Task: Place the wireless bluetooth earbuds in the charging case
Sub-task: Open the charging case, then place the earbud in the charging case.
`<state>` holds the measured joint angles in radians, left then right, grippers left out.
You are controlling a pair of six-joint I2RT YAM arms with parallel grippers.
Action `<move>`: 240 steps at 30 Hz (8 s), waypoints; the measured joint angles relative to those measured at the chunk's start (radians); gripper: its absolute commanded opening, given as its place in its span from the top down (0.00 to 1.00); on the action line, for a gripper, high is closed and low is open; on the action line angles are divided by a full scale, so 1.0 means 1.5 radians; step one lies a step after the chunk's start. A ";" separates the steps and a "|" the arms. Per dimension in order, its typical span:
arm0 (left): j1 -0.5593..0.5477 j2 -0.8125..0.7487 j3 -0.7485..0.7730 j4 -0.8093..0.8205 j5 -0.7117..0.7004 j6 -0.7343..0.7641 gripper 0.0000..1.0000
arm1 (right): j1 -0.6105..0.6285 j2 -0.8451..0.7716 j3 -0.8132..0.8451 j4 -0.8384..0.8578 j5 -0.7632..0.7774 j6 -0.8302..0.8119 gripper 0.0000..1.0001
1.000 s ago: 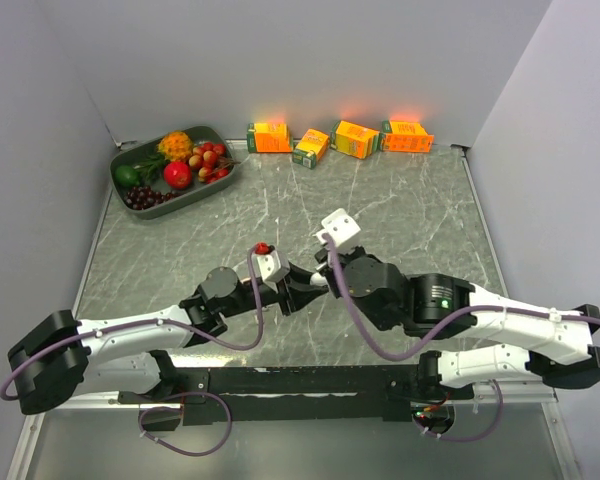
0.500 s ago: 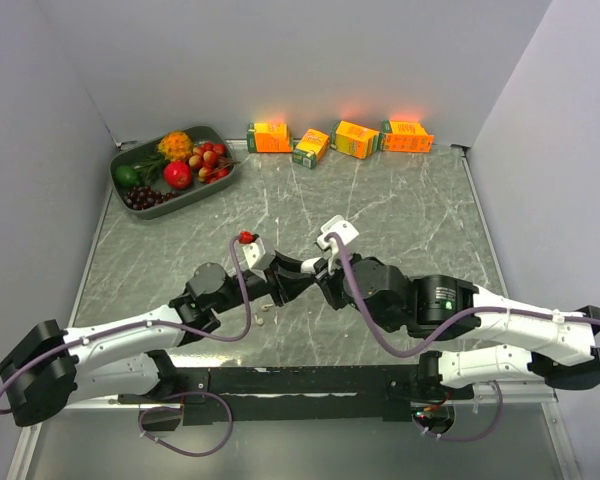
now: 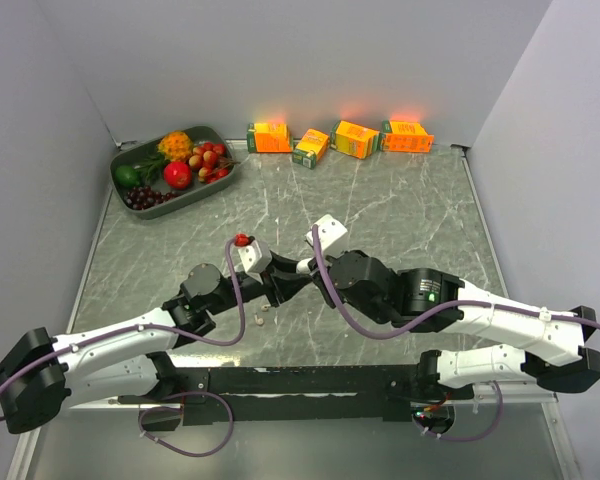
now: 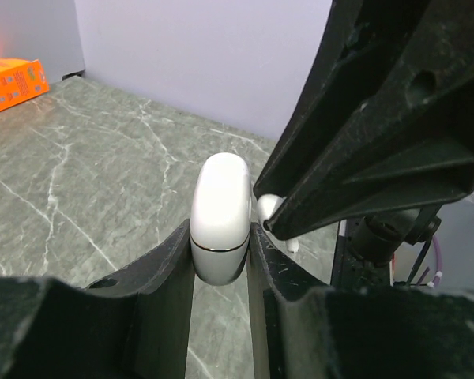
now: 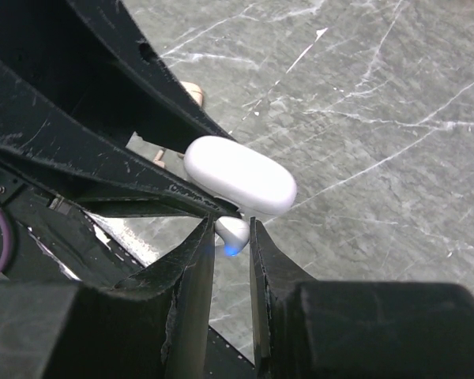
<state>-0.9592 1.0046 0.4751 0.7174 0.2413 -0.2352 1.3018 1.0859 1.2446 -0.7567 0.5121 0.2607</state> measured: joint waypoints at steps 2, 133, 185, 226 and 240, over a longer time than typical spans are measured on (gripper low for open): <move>-0.002 -0.002 0.000 -0.007 -0.002 0.009 0.99 | -0.008 0.001 0.002 0.000 -0.005 0.000 1.00; -0.022 0.021 0.016 -0.046 0.021 -0.050 0.99 | 0.102 0.047 -0.019 0.131 0.212 -0.158 1.00; -0.022 0.013 0.013 -0.047 0.015 -0.050 0.99 | 0.102 0.051 0.044 0.090 0.176 -0.150 0.58; -0.021 -0.002 -0.008 -0.038 -0.065 0.005 0.99 | 0.057 0.089 0.122 -0.006 0.131 -0.072 0.79; -0.022 -0.035 -0.042 -0.012 -0.051 0.079 0.99 | -0.030 0.083 0.176 -0.062 -0.126 -0.038 0.75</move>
<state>-0.9916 0.9516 0.4126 0.6994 0.1650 -0.1173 1.2564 1.2110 1.5093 -0.8490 0.3225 0.2043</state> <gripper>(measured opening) 0.330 0.246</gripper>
